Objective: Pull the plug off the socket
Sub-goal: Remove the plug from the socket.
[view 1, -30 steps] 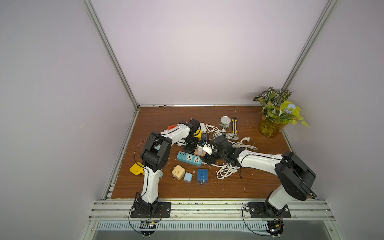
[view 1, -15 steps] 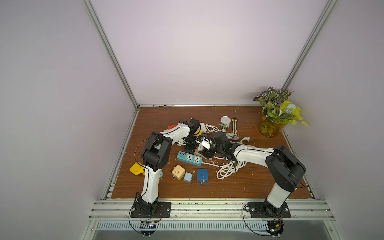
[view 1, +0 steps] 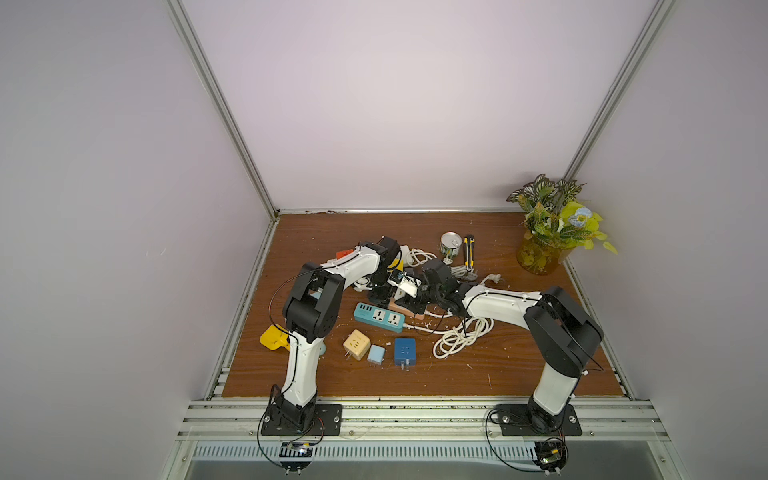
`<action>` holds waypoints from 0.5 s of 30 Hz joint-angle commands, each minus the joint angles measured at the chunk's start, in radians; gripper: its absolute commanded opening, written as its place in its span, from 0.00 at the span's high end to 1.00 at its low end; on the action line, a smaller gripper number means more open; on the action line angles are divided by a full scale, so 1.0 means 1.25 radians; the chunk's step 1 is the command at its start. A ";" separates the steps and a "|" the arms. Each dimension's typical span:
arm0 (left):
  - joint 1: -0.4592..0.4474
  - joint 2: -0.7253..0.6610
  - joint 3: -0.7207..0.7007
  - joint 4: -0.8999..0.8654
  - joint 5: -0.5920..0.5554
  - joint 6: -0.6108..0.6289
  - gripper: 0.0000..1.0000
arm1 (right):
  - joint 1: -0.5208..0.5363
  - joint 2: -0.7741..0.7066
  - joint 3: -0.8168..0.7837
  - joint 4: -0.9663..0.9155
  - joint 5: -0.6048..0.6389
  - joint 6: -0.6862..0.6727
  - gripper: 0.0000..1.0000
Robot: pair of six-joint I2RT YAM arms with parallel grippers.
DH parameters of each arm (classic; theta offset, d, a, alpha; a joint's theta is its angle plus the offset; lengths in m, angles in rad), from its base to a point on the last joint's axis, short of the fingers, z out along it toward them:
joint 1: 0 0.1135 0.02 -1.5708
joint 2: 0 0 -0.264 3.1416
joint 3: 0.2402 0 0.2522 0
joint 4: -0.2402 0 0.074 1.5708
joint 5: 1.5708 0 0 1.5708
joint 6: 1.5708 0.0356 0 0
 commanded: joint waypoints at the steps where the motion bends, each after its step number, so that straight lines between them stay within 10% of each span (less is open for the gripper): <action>1: 0.004 0.062 -0.011 0.050 -0.013 0.002 0.86 | 0.004 -0.034 0.035 0.001 -0.034 -0.005 0.76; 15: 0.005 0.066 -0.014 0.051 -0.019 0.002 0.86 | -0.017 -0.126 0.014 0.006 -0.059 0.052 0.85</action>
